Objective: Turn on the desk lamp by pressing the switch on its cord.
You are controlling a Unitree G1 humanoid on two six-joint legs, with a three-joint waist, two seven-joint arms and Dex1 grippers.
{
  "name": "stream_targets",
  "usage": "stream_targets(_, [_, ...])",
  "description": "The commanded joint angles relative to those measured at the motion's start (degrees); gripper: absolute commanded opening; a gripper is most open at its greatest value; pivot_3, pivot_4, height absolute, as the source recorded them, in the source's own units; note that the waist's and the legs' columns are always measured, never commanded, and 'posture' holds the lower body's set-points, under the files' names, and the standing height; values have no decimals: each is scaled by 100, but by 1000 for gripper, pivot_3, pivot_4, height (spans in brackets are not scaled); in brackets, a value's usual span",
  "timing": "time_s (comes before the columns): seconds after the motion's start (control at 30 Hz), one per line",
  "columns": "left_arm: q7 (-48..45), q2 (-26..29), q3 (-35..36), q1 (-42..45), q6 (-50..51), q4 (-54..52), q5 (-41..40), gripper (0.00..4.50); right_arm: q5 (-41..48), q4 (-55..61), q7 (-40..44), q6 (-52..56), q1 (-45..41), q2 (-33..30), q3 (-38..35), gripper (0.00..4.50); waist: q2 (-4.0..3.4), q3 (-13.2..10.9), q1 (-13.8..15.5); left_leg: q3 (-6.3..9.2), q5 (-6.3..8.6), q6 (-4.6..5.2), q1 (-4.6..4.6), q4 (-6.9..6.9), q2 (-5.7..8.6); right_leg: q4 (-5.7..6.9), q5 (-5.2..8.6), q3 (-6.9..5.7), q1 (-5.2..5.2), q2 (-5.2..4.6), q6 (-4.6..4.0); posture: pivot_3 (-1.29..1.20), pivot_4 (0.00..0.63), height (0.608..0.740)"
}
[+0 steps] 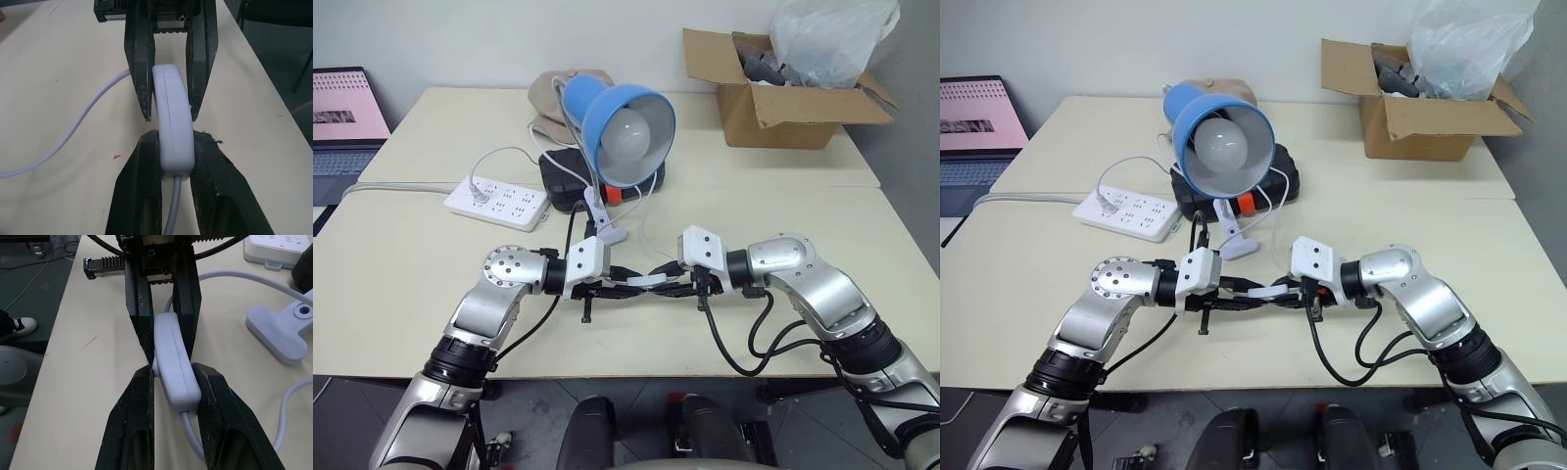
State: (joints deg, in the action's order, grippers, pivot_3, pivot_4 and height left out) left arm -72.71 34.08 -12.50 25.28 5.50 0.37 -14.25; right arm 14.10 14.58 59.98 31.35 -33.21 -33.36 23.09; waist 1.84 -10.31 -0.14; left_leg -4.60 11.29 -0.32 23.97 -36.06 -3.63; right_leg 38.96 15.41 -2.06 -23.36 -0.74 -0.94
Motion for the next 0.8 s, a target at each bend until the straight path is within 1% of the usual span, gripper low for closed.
stream_targets(0.03, [110,-45,64,35,-80,-183,-28,434,127,137,-68,-6,-85,122,-247,1492,0,0,0,0,0,0,0,0,0,0,0,0,0,0,0,0,150,740])
stream_targets(0.1, [124,-43,60,24,-74,-204,-30,434,146,169,-50,23,-73,116,-267,1852,0,0,0,0,0,0,0,0,0,0,0,0,0,0,0,0,150,740])
stream_targets(0.2, [142,-44,57,20,-71,-213,-30,434,134,247,6,34,-54,59,-258,2585,0,0,0,0,0,0,0,0,0,0,0,0,0,0,0,0,150,740])
stream_targets(0.27, [156,-50,55,24,-77,-207,-21,434,106,301,64,16,-38,-12,-227,2901,0,0,0,0,0,0,0,0,0,0,0,1,0,0,0,0,150,740])
stream_targets(0.3, [162,-51,55,25,-82,-203,-18,434,102,324,76,20,-26,-34,-221,2989,0,0,1,0,0,0,0,0,0,0,0,0,0,0,0,0,150,740])
stream_targets(0.53, [197,-25,20,28,-163,-148,97,434,-46,434,169,-132,79,-299,-167,2989,0,0,1,0,0,0,0,0,1,0,0,0,0,0,0,0,150,740])
stream_targets(0.63, [220,11,-59,-35,-358,-58,293,434,18,519,176,-103,103,-379,-269,2989,0,0,1,0,0,0,-1,0,0,0,0,1,0,0,0,0,150,740])
stream_targets(0.73, [391,-26,-146,-197,-405,67,478,434,107,658,172,-23,176,-530,-440,2989,0,0,2,0,0,0,0,1,-1,0,0,0,0,0,0,0,150,740])
stream_targets(0.8, [551,-59,-220,-312,-637,297,727,434,157,764,141,34,287,-630,-525,2989,0,0,3,-1,0,0,0,1,0,-1,0,2,0,0,0,0,150,740])
